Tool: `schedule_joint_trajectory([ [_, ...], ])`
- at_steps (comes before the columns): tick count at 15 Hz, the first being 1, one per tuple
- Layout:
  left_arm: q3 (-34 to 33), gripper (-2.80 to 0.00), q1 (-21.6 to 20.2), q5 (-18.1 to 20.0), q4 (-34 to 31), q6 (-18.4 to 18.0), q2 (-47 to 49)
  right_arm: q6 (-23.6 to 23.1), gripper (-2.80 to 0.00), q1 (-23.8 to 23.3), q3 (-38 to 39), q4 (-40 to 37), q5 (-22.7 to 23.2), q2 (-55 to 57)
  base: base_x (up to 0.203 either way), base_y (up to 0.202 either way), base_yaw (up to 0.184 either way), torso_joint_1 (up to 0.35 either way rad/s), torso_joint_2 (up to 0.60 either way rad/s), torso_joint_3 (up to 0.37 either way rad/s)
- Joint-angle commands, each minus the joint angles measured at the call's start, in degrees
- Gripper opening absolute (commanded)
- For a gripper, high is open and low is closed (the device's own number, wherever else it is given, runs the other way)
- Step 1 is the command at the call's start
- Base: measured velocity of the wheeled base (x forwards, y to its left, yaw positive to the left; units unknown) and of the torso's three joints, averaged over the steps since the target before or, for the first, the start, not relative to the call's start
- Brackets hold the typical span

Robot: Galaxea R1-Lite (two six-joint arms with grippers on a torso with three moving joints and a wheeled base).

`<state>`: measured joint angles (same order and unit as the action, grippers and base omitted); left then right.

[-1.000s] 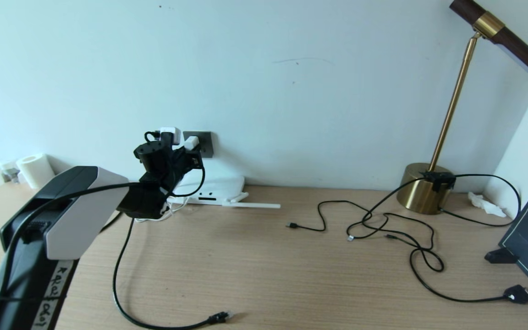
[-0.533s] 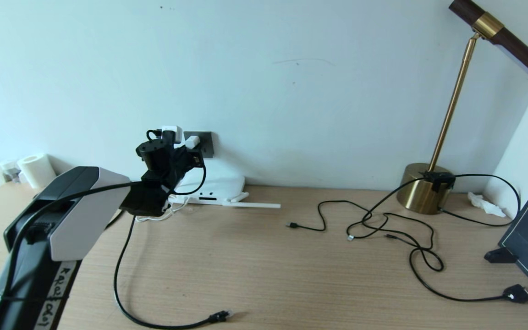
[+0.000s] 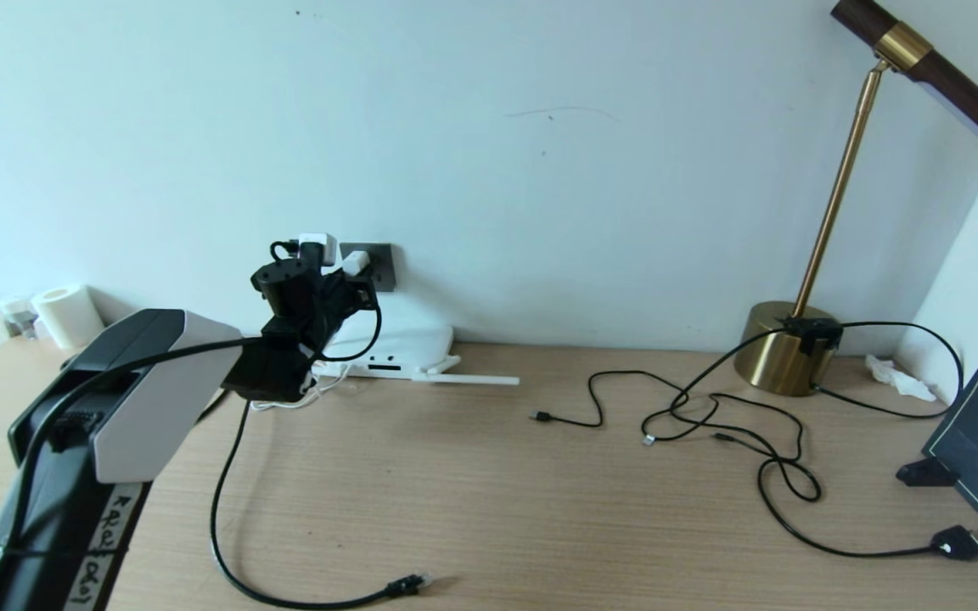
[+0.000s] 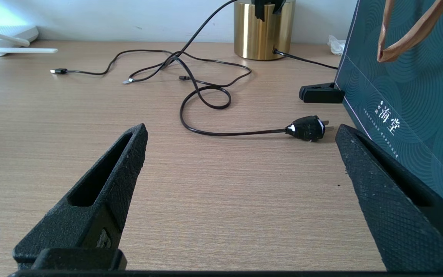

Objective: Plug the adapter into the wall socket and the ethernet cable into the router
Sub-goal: Plug plug into socket

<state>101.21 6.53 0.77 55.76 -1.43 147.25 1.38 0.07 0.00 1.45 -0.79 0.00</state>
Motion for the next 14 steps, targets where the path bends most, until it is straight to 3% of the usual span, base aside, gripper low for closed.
schedule_joint_trajectory([
  [1, -0.3, -2.80, 0.1, -0.1, 0.5, -0.1, 0.0, 0.0, 0.00, 0.1, 0.7, 0.0, 0.0, 0.0, 0.000, 0.000, 0.000, 0.000, 0.00, 0.000],
  [14, -1.8, -2.80, 0.3, 0.1, 1.3, 0.0, 1.0, 0.0, 0.00, 0.0, 0.7, 0.0, 0.0, -0.1, 0.000, 0.000, 0.000, 0.000, 0.00, 0.000],
])
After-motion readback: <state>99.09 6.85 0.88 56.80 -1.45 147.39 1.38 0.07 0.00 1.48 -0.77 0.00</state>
